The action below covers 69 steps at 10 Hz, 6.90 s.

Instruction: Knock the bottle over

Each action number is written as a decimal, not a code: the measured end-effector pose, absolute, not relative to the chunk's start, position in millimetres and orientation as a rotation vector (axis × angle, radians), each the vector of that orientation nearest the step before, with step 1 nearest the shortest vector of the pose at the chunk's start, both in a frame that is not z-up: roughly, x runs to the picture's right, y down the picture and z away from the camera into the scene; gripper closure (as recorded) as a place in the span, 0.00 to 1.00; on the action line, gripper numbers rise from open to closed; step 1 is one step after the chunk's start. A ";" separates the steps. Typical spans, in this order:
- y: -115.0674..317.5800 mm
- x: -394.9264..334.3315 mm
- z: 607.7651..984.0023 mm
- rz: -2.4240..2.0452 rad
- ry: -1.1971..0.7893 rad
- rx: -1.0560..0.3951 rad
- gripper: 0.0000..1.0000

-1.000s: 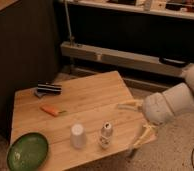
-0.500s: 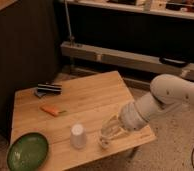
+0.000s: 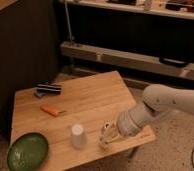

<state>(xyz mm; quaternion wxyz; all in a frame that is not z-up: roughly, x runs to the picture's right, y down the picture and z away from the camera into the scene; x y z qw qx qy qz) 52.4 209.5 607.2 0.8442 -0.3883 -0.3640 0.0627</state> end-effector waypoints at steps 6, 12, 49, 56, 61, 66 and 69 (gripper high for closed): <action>179.1 60.0 618.6 0.199 -0.851 -0.753 1.00; 112.7 -4.6 611.1 0.116 -0.936 -0.629 1.00; 90.4 -36.6 678.5 0.148 -1.006 -0.738 1.00; 37.0 65.3 665.0 0.185 -0.966 -0.654 1.00; 143.8 110.9 613.6 0.130 -0.946 -0.673 1.00; 247.5 144.4 570.0 0.059 -0.906 -0.731 1.00; 248.7 120.5 569.3 0.018 -0.930 -0.752 1.00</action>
